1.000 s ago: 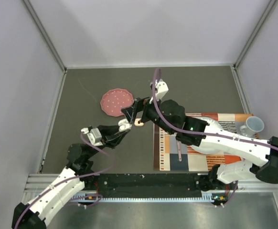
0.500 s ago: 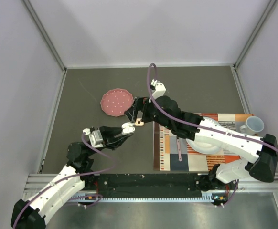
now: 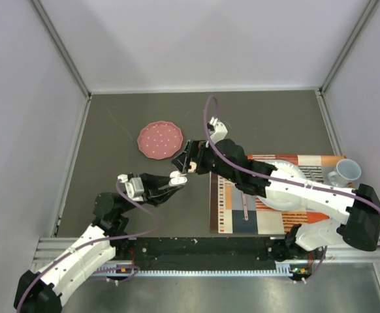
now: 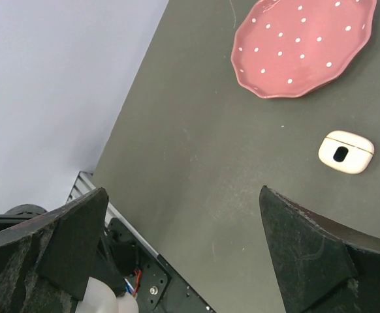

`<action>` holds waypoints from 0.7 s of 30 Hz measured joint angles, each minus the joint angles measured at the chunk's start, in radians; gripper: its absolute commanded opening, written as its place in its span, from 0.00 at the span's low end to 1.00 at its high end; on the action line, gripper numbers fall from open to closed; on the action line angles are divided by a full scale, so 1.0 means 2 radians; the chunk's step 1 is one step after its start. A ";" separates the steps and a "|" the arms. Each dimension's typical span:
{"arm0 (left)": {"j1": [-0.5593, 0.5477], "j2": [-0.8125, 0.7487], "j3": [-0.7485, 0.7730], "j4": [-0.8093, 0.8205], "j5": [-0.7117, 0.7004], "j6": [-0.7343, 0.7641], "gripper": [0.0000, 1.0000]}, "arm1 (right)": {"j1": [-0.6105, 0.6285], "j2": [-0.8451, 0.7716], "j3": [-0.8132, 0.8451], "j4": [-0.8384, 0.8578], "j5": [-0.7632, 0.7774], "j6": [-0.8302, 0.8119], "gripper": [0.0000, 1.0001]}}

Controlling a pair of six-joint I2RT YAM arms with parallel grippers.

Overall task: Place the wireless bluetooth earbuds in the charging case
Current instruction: Close the charging case with the earbuds, then place the charging case with the earbuds at the center of the board.

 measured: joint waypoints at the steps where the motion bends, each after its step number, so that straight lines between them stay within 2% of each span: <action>1: 0.000 0.001 0.000 -0.002 0.000 0.000 0.00 | 0.000 -0.002 -0.005 0.003 -0.001 0.001 0.99; 13: -0.001 0.012 0.000 -0.007 -0.022 0.002 0.00 | 0.000 -0.019 -0.040 0.019 0.002 0.007 0.99; 21: -0.001 0.017 0.002 -0.057 -0.111 -0.001 0.00 | 0.000 -0.060 -0.072 -0.018 0.110 0.025 0.99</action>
